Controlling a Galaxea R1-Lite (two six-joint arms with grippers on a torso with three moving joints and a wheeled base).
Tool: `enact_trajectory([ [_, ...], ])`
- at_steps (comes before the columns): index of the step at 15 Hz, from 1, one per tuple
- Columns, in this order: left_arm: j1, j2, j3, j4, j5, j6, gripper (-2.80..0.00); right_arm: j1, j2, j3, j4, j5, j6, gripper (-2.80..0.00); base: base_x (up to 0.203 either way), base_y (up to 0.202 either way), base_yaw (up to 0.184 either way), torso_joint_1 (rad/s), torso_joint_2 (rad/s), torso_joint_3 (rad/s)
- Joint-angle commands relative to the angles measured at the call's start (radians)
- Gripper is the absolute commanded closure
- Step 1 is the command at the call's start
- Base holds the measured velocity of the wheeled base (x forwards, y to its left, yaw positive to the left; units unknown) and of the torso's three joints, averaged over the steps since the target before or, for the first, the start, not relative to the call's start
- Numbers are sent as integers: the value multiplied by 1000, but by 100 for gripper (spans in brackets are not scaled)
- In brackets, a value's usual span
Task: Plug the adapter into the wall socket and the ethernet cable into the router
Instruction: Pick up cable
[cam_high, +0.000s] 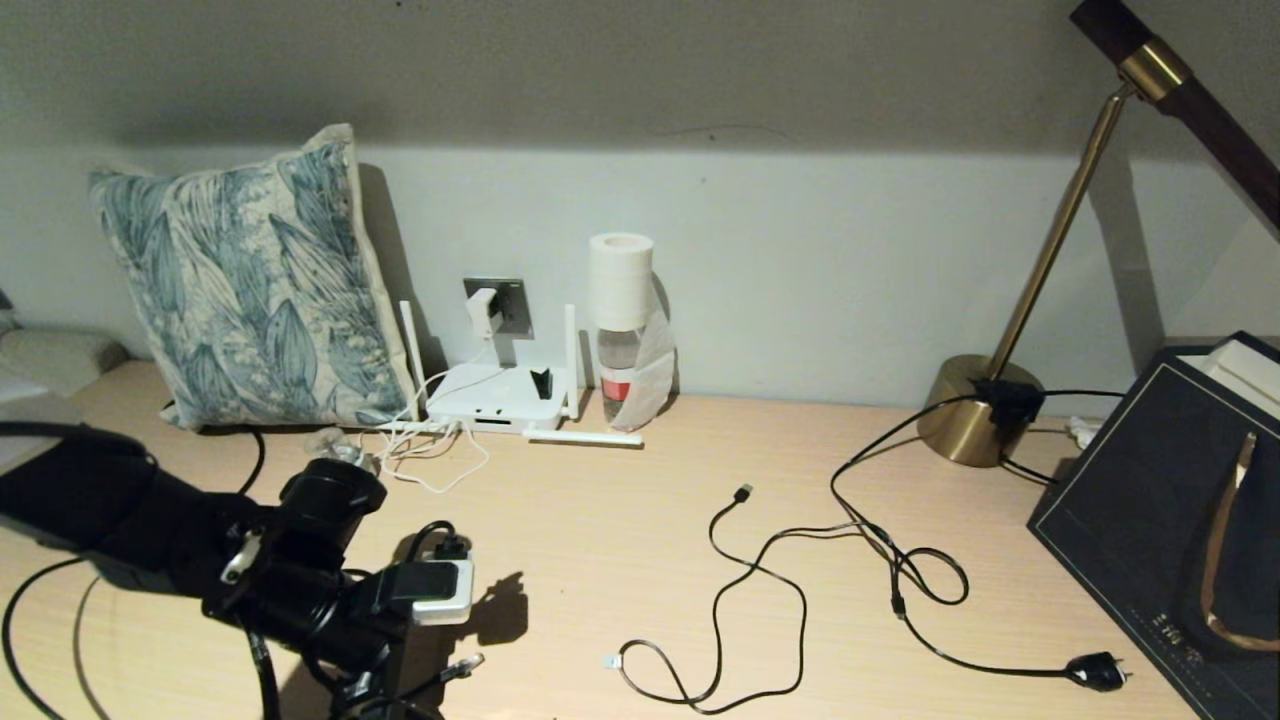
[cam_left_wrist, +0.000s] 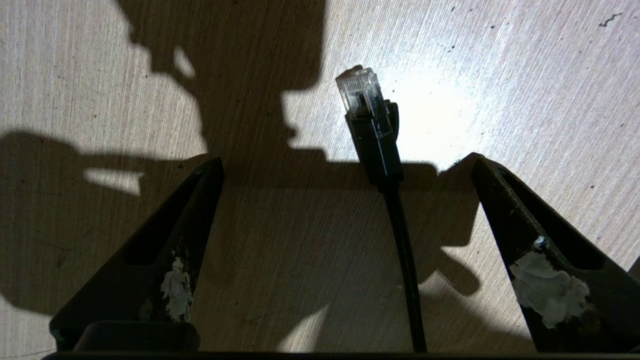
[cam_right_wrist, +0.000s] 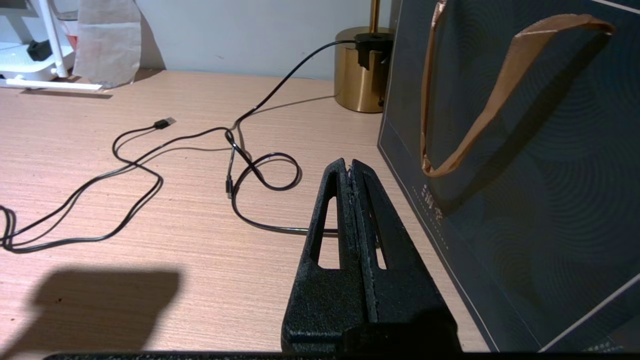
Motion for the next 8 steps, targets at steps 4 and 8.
enact_trajectory([
  [4, -1, 17, 4, 2, 1, 7, 0, 0, 1, 35, 0, 1, 0, 0, 0, 0, 0, 0, 0, 0],
  [8, 1, 11, 13, 2, 3, 9, 0, 0, 1, 35, 0, 1, 0, 0, 0, 0, 0, 0, 0, 0],
])
